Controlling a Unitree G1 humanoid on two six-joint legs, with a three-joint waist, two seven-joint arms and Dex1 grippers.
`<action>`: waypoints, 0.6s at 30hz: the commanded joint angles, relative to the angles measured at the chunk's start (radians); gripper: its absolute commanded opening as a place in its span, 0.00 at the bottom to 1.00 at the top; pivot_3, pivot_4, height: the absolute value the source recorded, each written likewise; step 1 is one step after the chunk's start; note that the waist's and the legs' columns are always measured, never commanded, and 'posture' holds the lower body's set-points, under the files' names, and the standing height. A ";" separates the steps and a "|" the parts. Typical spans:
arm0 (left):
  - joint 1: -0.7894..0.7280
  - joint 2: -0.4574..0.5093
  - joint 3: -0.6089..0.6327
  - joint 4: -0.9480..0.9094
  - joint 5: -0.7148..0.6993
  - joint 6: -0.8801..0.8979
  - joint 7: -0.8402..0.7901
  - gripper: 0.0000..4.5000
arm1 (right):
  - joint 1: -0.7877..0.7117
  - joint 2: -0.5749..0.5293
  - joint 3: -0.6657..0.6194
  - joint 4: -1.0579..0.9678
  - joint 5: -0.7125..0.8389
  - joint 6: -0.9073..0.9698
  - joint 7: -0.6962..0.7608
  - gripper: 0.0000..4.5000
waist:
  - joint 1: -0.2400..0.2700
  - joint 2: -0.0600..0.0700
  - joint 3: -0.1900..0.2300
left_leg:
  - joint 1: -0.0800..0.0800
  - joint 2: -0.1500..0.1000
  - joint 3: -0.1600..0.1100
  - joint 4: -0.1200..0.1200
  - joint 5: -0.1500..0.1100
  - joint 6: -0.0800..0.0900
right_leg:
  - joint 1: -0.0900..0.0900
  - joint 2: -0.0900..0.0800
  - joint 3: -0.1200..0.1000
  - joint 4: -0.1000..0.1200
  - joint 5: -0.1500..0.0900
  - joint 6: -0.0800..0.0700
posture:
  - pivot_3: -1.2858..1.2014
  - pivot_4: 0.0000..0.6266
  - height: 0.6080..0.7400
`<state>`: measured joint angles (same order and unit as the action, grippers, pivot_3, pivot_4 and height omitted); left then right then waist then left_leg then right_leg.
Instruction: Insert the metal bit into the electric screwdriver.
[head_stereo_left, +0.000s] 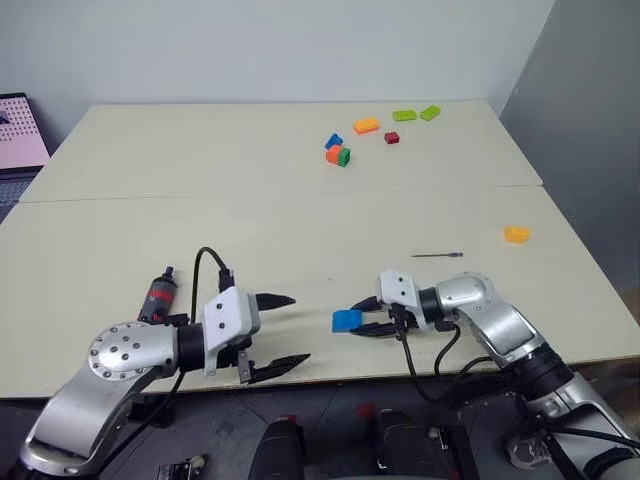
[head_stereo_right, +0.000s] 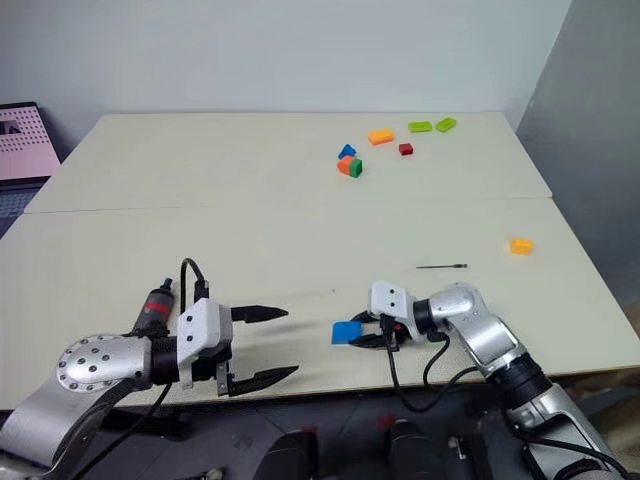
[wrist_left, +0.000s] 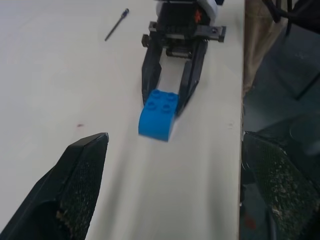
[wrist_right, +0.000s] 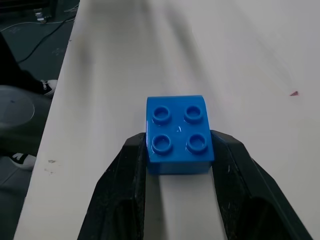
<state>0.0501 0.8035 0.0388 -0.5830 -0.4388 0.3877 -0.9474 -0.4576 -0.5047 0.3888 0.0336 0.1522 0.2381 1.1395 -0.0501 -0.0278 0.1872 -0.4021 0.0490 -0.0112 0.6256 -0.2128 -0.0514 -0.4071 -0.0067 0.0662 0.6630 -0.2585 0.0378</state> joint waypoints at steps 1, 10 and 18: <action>-0.066 -0.071 -0.034 0.004 -0.016 -0.011 0.042 1.00 | 0.052 -0.010 -0.167 -0.086 0.054 0.027 -0.124 0.32 | 0.007 0.000 0.000 | 0.000 0.000 0.000 0.000 0.000 0.000 | 0.000 0.000 0.000 0.000 0.000 0.000 | 0.52 0.24 1.00; -0.233 -0.260 -0.163 0.059 -0.005 -0.027 0.089 1.00 | 0.203 0.000 -0.578 -0.032 0.041 0.013 -0.540 0.32 | 0.020 -0.001 0.000 | 0.000 -0.001 0.000 0.002 0.000 0.000 | 0.001 0.000 0.001 0.000 0.001 0.002 | 0.52 0.24 1.00; -0.312 -0.344 -0.223 0.126 0.010 -0.056 0.089 1.00 | 0.287 0.027 -0.732 0.051 0.015 -0.002 -0.777 0.32 | 0.010 0.000 0.000 | 0.000 -0.001 0.002 0.002 0.000 0.000 | 0.001 0.000 0.003 0.000 0.003 0.006 | 0.52 0.24 1.00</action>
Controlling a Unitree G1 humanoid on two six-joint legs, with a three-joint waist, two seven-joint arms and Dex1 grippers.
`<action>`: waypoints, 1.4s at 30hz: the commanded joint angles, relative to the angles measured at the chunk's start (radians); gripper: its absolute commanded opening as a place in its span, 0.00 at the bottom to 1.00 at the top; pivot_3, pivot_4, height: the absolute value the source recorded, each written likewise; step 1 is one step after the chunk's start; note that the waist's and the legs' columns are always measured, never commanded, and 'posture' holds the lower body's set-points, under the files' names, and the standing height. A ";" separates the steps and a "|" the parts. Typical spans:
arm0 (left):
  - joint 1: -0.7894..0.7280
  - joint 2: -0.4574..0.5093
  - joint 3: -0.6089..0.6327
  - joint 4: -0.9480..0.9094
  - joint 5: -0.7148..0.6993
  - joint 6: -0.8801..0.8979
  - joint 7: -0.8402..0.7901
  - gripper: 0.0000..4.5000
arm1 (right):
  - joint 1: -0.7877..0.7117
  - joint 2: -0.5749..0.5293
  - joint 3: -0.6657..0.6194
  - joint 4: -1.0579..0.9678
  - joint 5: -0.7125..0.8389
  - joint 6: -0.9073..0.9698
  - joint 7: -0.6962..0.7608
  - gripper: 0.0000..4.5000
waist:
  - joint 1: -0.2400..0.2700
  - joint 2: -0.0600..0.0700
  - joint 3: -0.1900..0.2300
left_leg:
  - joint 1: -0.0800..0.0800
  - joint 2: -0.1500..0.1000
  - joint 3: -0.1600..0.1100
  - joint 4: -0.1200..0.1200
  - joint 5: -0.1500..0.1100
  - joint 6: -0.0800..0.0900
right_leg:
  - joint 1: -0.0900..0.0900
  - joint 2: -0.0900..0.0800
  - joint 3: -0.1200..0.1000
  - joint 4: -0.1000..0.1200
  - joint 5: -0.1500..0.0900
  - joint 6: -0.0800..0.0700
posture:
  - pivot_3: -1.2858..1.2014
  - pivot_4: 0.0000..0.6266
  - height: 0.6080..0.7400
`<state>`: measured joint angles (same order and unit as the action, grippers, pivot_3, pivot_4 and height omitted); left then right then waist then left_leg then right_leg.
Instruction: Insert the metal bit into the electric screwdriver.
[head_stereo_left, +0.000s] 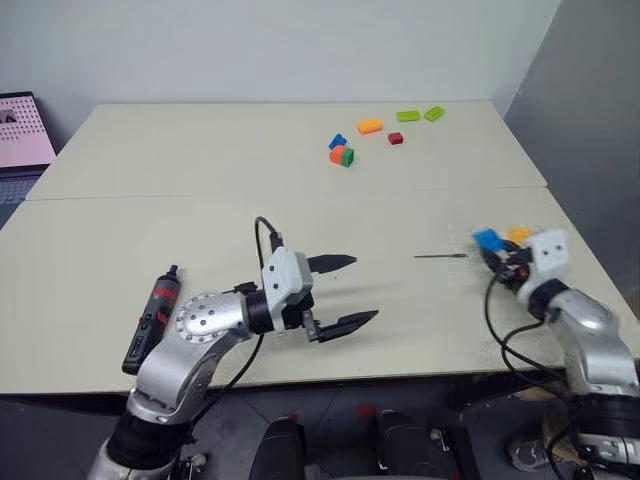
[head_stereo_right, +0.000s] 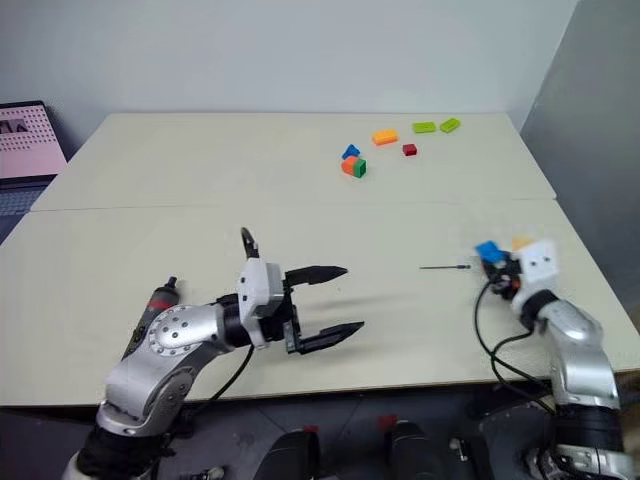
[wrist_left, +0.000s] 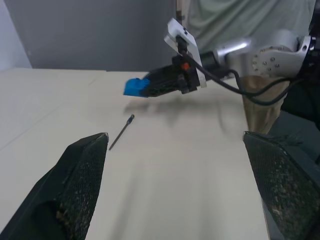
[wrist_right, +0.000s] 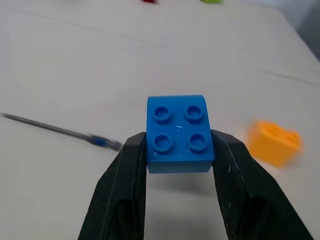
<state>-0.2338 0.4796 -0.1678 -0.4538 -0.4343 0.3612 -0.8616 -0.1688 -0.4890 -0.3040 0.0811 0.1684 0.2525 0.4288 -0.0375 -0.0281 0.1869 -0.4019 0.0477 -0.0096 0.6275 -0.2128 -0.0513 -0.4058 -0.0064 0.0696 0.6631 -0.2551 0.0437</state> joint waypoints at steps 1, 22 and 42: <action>-0.034 -0.028 -0.023 0.001 0.012 -0.033 0.004 1.00 | -0.008 0.014 -0.047 0.025 -0.003 -0.010 -0.086 0.32 | -0.006 0.000 0.000 | 0.000 0.000 0.000 0.000 0.000 0.000 | 0.000 0.000 0.000 0.000 0.000 0.000 | 0.52 0.24 1.00; -0.025 0.000 0.121 -0.059 -0.013 0.141 0.182 1.00 | 0.005 -0.044 -0.081 -0.025 0.074 0.013 -0.089 0.99 | -0.017 0.000 0.000 | 0.000 0.000 0.001 0.000 0.000 0.000 | 0.000 0.000 0.002 -0.001 0.000 0.000 | 0.52 0.24 1.00; 0.148 0.167 0.789 -0.226 -0.508 0.802 0.518 1.00 | -0.228 -0.232 0.300 -0.313 0.316 0.148 0.596 0.99 | -0.018 -0.009 0.006 | 0.000 0.000 -0.003 0.000 0.000 0.000 | 0.000 0.001 -0.001 -0.002 0.000 -0.001 | 0.52 0.24 1.00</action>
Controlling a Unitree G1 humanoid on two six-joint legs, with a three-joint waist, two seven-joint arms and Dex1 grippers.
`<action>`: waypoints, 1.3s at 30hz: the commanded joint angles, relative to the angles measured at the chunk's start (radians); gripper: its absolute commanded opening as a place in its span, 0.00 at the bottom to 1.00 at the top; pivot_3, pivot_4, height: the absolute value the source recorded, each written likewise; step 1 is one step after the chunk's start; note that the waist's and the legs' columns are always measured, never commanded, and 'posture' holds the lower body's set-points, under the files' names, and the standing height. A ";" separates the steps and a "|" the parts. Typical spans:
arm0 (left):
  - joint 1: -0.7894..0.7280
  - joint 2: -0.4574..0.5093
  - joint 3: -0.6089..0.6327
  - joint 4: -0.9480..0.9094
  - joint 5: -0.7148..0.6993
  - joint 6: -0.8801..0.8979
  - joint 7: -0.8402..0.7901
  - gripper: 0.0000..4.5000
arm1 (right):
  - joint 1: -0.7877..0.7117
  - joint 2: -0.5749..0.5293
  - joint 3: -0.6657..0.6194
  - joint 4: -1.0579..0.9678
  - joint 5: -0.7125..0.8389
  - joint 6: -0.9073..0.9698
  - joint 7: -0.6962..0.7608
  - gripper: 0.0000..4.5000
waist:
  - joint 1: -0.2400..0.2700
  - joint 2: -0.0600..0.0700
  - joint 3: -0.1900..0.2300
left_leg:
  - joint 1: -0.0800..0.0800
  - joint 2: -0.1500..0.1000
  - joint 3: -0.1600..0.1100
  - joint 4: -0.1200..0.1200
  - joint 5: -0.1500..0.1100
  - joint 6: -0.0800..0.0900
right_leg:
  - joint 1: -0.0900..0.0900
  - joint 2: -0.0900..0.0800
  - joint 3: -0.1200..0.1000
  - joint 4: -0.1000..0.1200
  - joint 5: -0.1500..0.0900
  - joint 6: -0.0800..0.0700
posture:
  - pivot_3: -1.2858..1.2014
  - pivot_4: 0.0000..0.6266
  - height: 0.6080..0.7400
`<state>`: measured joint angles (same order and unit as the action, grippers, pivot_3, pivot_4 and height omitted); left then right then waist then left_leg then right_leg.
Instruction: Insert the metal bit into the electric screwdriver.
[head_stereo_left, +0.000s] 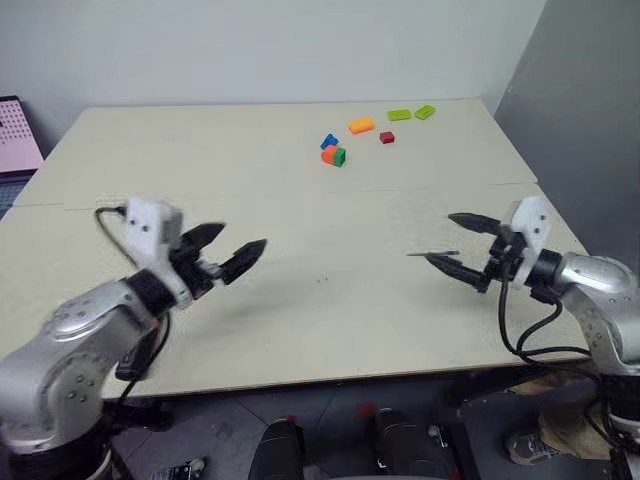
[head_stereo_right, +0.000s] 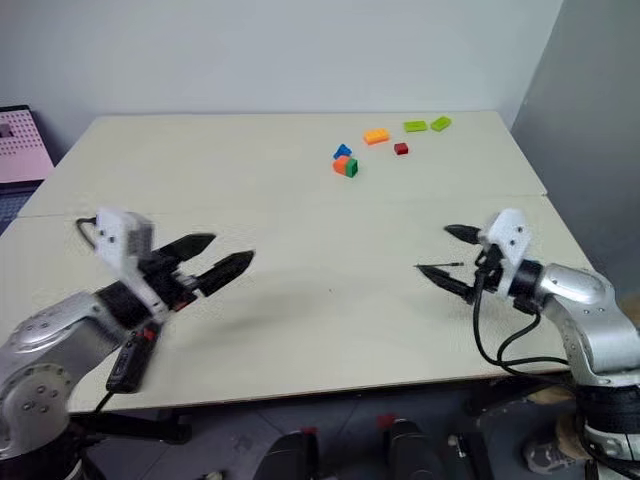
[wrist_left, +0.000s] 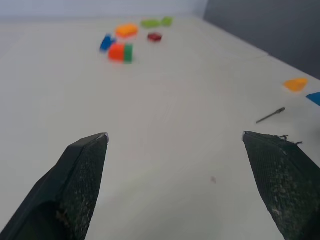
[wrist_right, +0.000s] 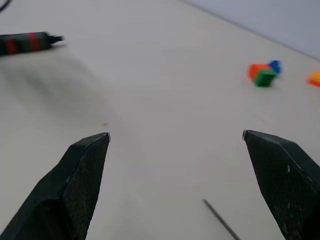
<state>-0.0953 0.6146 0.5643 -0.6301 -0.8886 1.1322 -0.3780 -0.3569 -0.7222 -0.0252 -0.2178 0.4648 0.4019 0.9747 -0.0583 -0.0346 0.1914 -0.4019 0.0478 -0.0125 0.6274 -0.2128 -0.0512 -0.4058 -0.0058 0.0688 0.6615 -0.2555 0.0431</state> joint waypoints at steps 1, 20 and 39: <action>0.011 0.043 0.063 -0.053 -0.061 0.048 0.053 1.00 | -0.059 0.007 0.036 -0.010 0.021 0.002 0.064 0.99 | 0.008 -0.003 0.002 | 0.000 0.000 -0.001 0.000 0.000 0.000 | 0.000 0.000 -0.001 0.000 0.000 0.000 | 0.52 0.24 1.00; -0.209 0.238 -0.041 0.315 0.169 0.230 0.278 1.00 | -0.317 0.094 0.184 0.051 0.068 0.033 0.310 0.99 | 0.008 -0.006 0.005 | -0.001 0.000 -0.002 0.000 0.000 -0.001 | -0.001 0.000 -0.002 0.000 0.001 0.001 | 0.52 0.24 1.00; -0.530 0.227 -0.273 0.722 0.335 0.456 0.202 1.00 | -0.326 0.100 0.203 0.045 0.040 0.021 0.356 0.99 | 0.015 -0.007 0.005 | -0.008 0.000 -0.005 0.000 0.000 -0.001 | -0.006 -0.001 -0.007 0.001 0.002 0.003 | 0.52 0.24 1.00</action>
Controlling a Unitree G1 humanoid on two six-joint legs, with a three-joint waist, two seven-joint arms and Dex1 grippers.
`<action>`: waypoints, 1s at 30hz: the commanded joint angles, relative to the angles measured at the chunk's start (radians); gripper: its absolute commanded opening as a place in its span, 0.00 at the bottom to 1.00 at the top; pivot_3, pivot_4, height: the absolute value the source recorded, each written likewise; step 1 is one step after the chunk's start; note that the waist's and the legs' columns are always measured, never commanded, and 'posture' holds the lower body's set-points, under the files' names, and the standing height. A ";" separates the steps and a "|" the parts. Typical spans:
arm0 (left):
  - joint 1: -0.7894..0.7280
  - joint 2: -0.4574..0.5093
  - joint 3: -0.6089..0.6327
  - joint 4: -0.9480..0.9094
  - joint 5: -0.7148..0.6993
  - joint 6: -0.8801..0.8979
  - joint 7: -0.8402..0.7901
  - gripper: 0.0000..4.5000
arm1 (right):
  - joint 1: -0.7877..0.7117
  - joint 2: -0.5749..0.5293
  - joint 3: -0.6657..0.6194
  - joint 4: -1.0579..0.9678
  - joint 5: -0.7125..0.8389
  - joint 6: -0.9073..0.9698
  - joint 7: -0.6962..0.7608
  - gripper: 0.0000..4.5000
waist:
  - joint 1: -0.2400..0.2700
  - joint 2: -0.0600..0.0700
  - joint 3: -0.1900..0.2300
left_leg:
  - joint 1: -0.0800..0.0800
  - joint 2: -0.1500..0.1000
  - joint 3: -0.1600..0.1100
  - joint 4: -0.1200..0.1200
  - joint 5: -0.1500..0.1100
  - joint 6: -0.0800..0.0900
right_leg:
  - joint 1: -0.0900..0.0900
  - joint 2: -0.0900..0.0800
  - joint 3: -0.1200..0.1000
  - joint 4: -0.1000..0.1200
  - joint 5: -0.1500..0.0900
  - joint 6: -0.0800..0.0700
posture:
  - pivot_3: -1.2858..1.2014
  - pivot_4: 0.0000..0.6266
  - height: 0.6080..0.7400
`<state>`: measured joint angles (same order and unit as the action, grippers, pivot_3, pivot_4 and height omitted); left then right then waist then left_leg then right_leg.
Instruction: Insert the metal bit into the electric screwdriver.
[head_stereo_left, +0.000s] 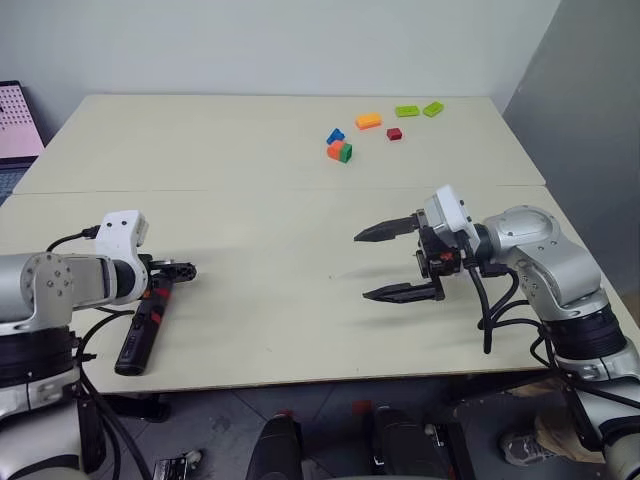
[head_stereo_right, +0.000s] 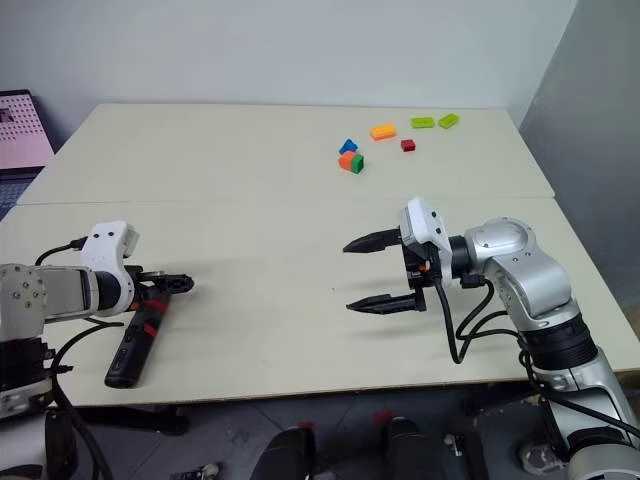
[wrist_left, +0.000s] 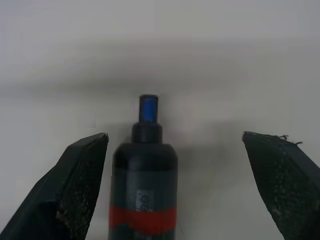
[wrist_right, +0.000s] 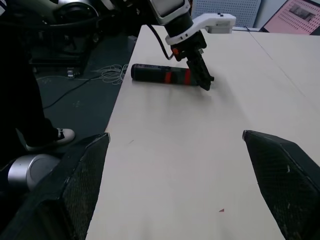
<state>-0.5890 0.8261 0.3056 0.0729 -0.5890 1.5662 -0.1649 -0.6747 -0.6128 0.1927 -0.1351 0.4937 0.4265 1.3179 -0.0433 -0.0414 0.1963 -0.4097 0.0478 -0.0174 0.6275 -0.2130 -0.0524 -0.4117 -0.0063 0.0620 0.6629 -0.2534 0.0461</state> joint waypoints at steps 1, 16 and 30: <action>-0.045 0.018 -0.025 0.029 0.043 0.028 -0.017 1.00 | -0.007 -0.010 -0.016 -0.039 0.011 -0.004 0.013 0.99 | 0.000 0.000 0.000 | 0.000 0.000 0.000 0.000 0.000 0.000 | 0.000 0.000 0.000 0.000 0.000 0.000 | 0.52 0.24 1.00; -0.109 0.032 -0.128 0.191 0.141 -0.056 -0.127 0.77 | 0.014 -0.020 -0.021 -0.085 0.024 0.018 0.009 1.00 | 0.004 0.000 0.000 | 0.000 0.000 -0.001 0.000 0.000 0.000 | 0.000 0.000 -0.001 0.001 0.000 0.000 | 0.52 0.24 1.00; -0.102 0.040 -0.161 0.179 0.168 -0.053 -0.204 0.36 | -0.016 -0.025 -0.038 -0.084 0.031 0.016 0.019 1.00 | 0.012 0.000 0.000 | 0.000 0.000 -0.001 0.001 0.000 0.000 | 0.001 0.000 -0.001 0.001 0.000 0.000 | 0.52 0.24 1.00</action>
<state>-0.6981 0.8536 0.1554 0.2788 -0.4230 1.5018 -0.3450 -0.6691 -0.6271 0.1881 -0.1957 0.5051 0.4475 1.3325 -0.0316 -0.0412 0.1963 -0.4096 0.0474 -0.0185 0.6289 -0.2128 -0.0526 -0.4107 -0.0066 0.0609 0.6641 -0.2532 0.0463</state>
